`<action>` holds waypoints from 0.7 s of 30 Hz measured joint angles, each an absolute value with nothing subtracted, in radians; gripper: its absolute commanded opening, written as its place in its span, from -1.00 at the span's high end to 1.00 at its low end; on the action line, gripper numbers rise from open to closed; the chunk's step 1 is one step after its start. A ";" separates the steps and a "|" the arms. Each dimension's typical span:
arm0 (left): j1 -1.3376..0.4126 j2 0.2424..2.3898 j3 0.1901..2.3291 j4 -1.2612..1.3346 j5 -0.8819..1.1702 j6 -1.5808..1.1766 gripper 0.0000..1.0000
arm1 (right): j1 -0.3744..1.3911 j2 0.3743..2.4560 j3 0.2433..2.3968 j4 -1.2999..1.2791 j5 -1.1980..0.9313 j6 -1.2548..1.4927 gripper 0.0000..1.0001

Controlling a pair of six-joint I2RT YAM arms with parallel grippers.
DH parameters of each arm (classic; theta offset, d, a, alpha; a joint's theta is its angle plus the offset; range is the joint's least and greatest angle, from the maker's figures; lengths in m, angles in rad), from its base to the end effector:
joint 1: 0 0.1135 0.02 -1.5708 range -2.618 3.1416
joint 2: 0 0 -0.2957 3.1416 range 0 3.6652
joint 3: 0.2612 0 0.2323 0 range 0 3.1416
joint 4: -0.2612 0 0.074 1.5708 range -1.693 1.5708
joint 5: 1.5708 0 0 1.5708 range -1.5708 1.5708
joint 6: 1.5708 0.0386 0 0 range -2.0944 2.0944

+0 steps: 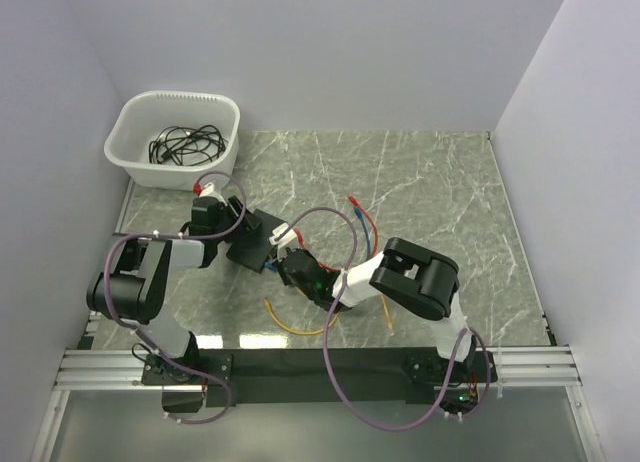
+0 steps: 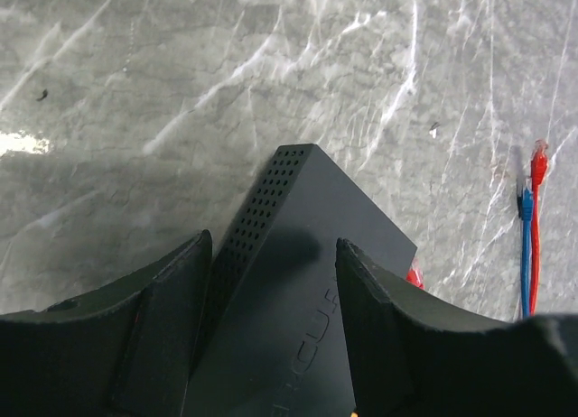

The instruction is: Insert the plug into the switch port

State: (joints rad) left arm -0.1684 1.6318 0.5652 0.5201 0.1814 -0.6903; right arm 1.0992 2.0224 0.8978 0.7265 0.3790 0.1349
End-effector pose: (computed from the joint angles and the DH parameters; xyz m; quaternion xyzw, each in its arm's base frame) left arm 0.2893 -0.0562 0.1829 -0.1811 0.8502 -0.2750 0.4109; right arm 0.1950 0.3510 0.1604 -0.2870 0.7731 0.1865 0.5340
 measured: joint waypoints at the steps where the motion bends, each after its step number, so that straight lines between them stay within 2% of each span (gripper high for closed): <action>1: -0.163 1.626 0.575 0.490 0.187 -0.690 -0.24 | 1.099 2.021 0.898 0.723 0.374 0.139 0.92; 4: -0.145 1.619 0.599 0.424 0.209 -0.688 -0.24 | 1.100 2.018 0.898 0.718 0.356 0.149 0.84; 6: -0.129 1.618 0.619 0.380 0.236 -0.688 -0.24 | 1.100 2.014 0.898 0.716 0.345 0.159 0.69; 7: -0.123 1.618 0.627 0.363 0.248 -0.688 -0.23 | 1.101 2.011 0.898 0.713 0.342 0.163 0.61; 10: -0.112 1.627 0.650 0.322 0.275 -0.688 -0.23 | 1.104 2.001 0.898 0.701 0.337 0.176 0.19; 19: -0.103 1.703 0.735 0.293 0.342 -0.692 -0.20 | 1.117 1.930 0.915 0.589 0.370 0.243 -0.32; 21: -0.102 1.711 0.755 0.270 0.343 -0.691 -0.20 | 1.118 1.889 0.915 0.535 0.380 0.271 -0.35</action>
State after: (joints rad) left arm -0.1020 1.7115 0.7547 0.2695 0.3428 -0.6910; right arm 1.1183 1.8889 0.9154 0.5354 0.3801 0.2714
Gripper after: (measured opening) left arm 0.601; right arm 0.659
